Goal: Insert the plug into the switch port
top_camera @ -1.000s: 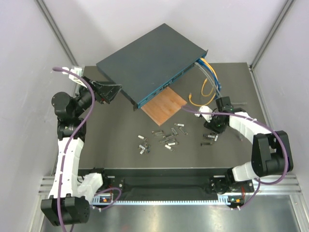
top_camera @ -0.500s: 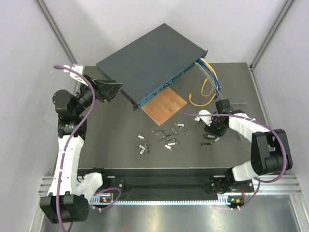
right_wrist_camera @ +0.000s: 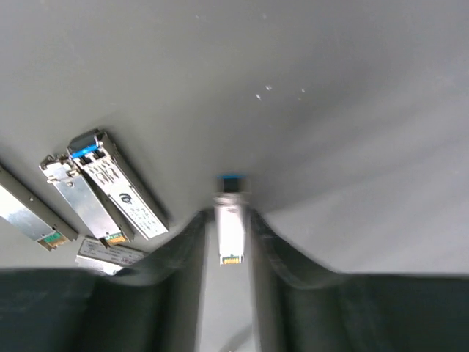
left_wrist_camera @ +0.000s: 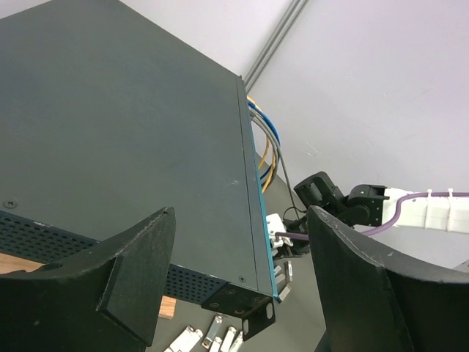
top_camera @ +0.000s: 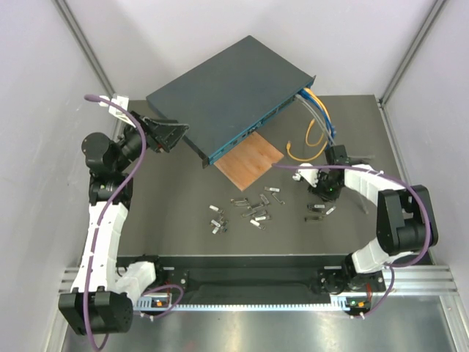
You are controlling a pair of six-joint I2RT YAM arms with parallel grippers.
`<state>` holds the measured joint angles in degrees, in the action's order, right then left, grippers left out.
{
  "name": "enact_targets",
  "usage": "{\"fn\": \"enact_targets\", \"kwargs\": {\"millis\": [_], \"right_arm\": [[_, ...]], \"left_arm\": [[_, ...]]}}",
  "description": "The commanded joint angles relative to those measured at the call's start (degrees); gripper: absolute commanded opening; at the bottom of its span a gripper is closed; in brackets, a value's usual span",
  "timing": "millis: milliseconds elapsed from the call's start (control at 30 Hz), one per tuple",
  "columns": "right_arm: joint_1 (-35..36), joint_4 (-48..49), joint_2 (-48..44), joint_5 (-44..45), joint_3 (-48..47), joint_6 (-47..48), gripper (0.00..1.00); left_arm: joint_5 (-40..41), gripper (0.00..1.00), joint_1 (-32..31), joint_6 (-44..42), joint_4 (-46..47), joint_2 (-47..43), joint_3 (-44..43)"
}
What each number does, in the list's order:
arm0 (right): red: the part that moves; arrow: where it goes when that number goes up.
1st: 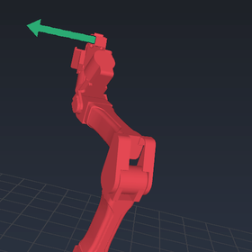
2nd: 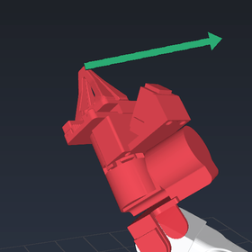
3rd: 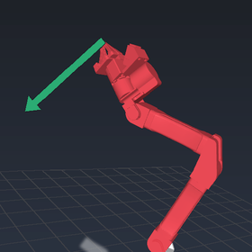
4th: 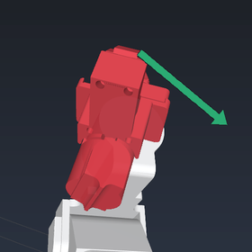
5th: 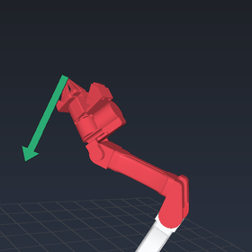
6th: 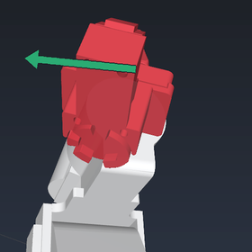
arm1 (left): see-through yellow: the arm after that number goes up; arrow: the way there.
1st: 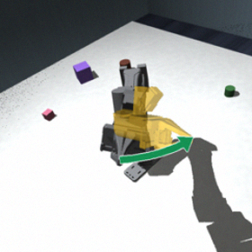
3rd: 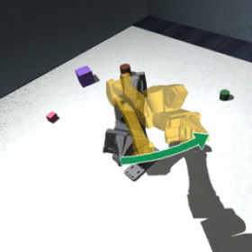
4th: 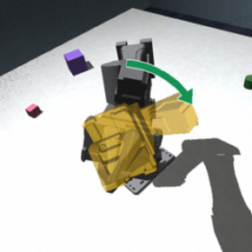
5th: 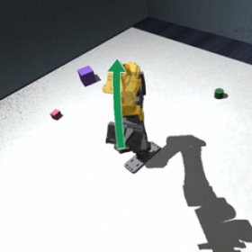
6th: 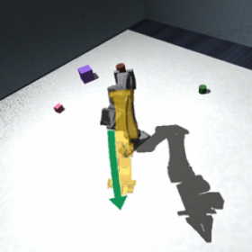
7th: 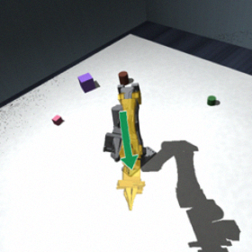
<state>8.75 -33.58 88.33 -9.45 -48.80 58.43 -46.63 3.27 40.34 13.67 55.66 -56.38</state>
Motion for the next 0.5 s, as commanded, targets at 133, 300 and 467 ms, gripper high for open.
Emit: {"fn": "enact_targets", "kwargs": {"millis": [133, 300, 467], "right_arm": [[-0.49, -3.24, 0.71, -3.55, 0.28, 2.22, 0.05], [-0.67, -8.67, -6.75, -8.90, -4.53, -2.87, 0.00], [-1.10, -13.87, -13.62, -16.90, -14.38, -11.22, 0.00]], "left_arm": [[0.40, 0.76, -0.89, -0.53, 2.68, 0.85, -4.00], [2.42, 0.80, -0.81, 4.12, 2.85, 2.96, -8.38], [2.07, 0.81, -0.89, 6.51, 2.85, 6.39, -14.36]]}}
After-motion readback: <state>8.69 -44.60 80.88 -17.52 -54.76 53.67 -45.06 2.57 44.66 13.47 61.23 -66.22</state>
